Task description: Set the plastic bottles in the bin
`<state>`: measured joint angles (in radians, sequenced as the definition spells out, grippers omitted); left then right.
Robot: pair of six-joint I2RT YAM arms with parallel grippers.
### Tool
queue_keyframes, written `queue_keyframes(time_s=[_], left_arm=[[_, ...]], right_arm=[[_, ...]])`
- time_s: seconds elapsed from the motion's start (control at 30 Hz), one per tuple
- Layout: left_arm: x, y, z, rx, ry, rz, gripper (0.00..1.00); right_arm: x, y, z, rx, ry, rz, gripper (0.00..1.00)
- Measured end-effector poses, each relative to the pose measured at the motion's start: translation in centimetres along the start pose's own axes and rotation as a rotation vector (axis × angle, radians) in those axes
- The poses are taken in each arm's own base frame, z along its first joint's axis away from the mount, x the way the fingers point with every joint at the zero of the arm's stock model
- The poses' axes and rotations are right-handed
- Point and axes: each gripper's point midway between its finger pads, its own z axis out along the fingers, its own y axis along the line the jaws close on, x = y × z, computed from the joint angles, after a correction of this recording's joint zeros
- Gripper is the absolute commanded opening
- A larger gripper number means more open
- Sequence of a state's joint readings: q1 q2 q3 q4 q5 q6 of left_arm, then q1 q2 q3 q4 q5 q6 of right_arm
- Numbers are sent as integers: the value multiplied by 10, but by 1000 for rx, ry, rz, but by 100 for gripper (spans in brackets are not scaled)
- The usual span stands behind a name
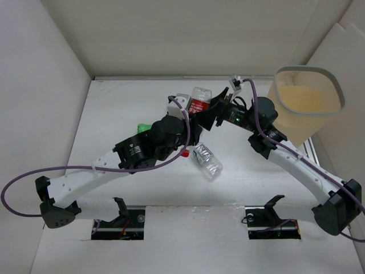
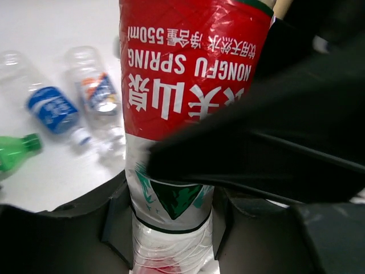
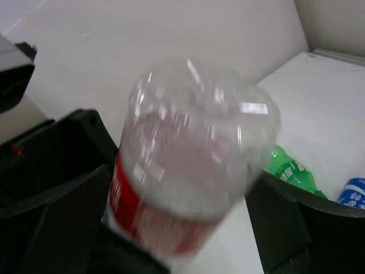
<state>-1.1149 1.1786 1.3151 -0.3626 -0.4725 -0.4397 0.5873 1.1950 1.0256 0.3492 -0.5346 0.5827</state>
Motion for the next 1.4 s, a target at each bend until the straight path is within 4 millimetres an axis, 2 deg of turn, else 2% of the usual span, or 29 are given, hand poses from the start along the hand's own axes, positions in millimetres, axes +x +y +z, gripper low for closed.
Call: queue_keyframes(time_s=[0.13,0.2,0.23,0.27,0.3,0.33,0.37,0.4,0.53,0.63,0.7,0.77,0.83,0.93,1.0,1.07,1.13,1.17,1.3,1.37,1.4], left_arm=[[6,-27,-4,126,31,8,0],[7,-32,-4,154,33,7,0],[7,-33,-3,158,29,5,6],[6,-33,-3,158,26,5,11],[5,-31,-3,152,22,10,20],[3,-29,-2,145,15,16,34],[2,-27,-2,138,10,21,77],[2,-23,-2,124,7,35,100],[-1,-26,-2,122,-9,21,100],[-8,-21,-1,81,-35,8,100],[-18,-23,-1,73,-56,-8,100],[-27,-23,-3,66,-77,-28,100],[-30,-22,-4,56,-88,-44,100],[-28,-18,-5,43,-91,-59,100],[-25,-14,-7,34,-88,-65,100],[-21,-8,-9,22,-85,-71,100],[-19,-2,-10,7,-85,-81,100],[-18,2,-10,-2,-84,-86,100],[-17,18,-5,-52,-75,-110,100],[-13,22,-2,-73,-63,-116,100],[-9,23,1,-81,-49,-115,100]], right_arm=[[-6,10,8,-66,-22,7,100],[-7,13,9,-83,-27,7,94],[-8,14,10,-86,-30,11,82],[-9,15,11,-91,-35,16,55],[-9,15,12,-96,-35,25,6],[-9,17,12,-105,-28,48,0],[-9,18,14,-106,-28,57,0],[-9,19,15,-110,-25,72,0],[-4,13,19,-98,-7,73,0],[-12,-4,18,-25,-3,56,0],[-34,-24,15,66,-27,28,0],[-71,-48,3,172,-83,-14,0],[-118,-76,-19,294,-165,-56,0],[-193,-111,-70,496,-321,-130,0],[-228,-130,-109,629,-405,-168,0],[-254,-145,-146,758,-474,-191,0],[-270,-160,-187,900,-525,-208,0],[-272,-165,-201,950,-536,-212,0],[-274,-188,-276,1223,-576,-212,0],[-273,-193,-305,1341,-597,-216,4],[-273,-195,-316,1390,-606,-221,32]])
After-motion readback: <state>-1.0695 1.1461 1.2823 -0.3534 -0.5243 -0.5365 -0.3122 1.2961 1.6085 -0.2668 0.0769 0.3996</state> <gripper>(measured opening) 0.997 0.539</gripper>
